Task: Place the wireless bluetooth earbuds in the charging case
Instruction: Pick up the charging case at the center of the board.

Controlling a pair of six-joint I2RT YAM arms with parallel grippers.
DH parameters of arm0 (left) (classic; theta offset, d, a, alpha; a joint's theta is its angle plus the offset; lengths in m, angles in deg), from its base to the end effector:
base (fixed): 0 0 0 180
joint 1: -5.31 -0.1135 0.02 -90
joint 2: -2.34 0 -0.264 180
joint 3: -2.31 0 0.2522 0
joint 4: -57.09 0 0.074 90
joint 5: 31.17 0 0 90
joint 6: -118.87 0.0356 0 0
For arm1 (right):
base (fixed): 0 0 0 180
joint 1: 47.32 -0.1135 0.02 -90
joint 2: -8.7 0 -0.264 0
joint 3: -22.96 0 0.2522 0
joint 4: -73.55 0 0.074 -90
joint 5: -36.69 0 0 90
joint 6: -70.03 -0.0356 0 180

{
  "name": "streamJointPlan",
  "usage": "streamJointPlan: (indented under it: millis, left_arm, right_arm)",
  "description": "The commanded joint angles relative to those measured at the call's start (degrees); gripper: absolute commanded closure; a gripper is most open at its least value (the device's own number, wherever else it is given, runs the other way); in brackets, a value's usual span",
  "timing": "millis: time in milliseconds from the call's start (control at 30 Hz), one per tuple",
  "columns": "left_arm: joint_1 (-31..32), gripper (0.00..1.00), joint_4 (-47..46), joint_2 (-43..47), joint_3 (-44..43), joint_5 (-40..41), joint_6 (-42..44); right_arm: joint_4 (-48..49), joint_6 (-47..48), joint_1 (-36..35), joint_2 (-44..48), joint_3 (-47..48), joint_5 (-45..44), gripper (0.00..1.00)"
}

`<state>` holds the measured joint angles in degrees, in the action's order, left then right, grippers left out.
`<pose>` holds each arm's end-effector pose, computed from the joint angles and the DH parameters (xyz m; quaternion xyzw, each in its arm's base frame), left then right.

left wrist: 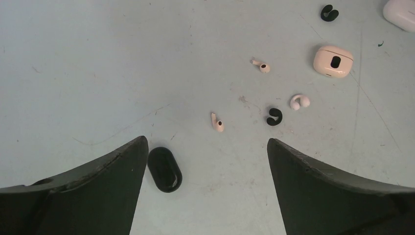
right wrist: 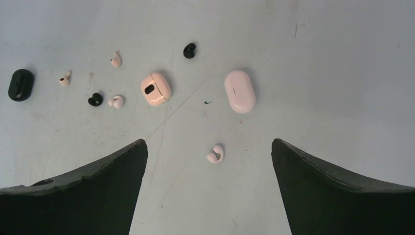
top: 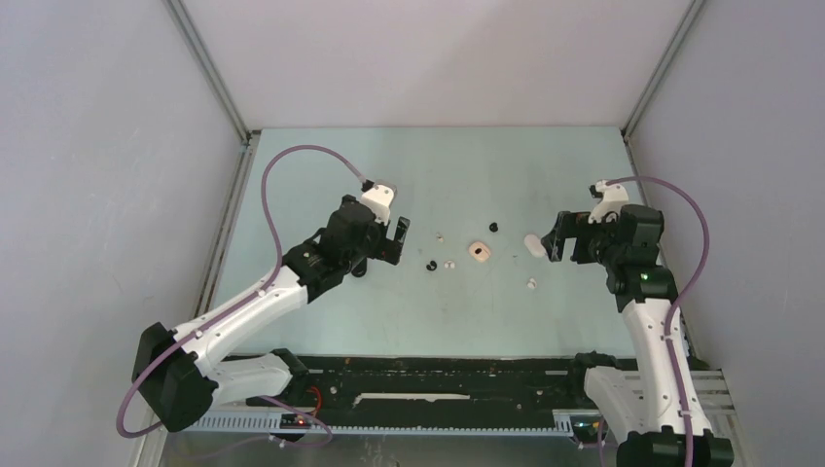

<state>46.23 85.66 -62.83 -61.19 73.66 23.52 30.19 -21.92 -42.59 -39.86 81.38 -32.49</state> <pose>0.1986 -0.1601 0.2911 0.2014 0.8384 -0.0912 0.4983 0.1836 -0.0025 0.2954 -0.0349 0.8699 0.1478 0.4693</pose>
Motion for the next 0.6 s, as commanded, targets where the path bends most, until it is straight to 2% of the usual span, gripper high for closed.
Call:
streamJointPlan:
  millis: [0, 67, 200, 267, 367, 433, 567]
  left_arm:
    - [0.35, 0.01, -0.52, 0.47, -2.6, 0.63, 1.12]
    - [0.38, 0.01, -0.65, 0.6, -2.47, 0.68, 1.11]
    - [0.42, 0.01, -0.66, 0.86, -2.47, 0.31, 0.91]
    - [0.49, 0.01, -0.68, 1.03, -2.33, 0.39, 0.93]
    - [0.49, 0.01, -1.27, 1.27, -1.96, 1.45, 1.3]
    - [0.49, 0.01, -1.21, 1.21, -2.0, 1.56, 1.3]
    - [0.57, 0.01, -1.6, 1.44, -1.61, 1.17, 1.3]
  right_arm:
    - [3.44, 0.4, -0.19, 3.84, -0.02, 2.11, 0.0]
    - [3.46, 1.61, 0.01, 2.83, 0.46, 1.35, 0.0]
    - [2.02, 12.6, 0.1, -0.57, 1.89, 0.92, 0.01]
    - [1.94, 14.71, 0.1, -2.53, 3.56, -0.29, 0.04]
    - [1.58, 15.58, -0.08, -6.02, 5.93, -0.25, 0.11]
    - [1.5, 17.11, -1.27, -9.11, 6.78, -0.66, 0.19]
    - [-0.3, 21.23, -7.27, -17.55, 8.41, -6.91, 0.31]
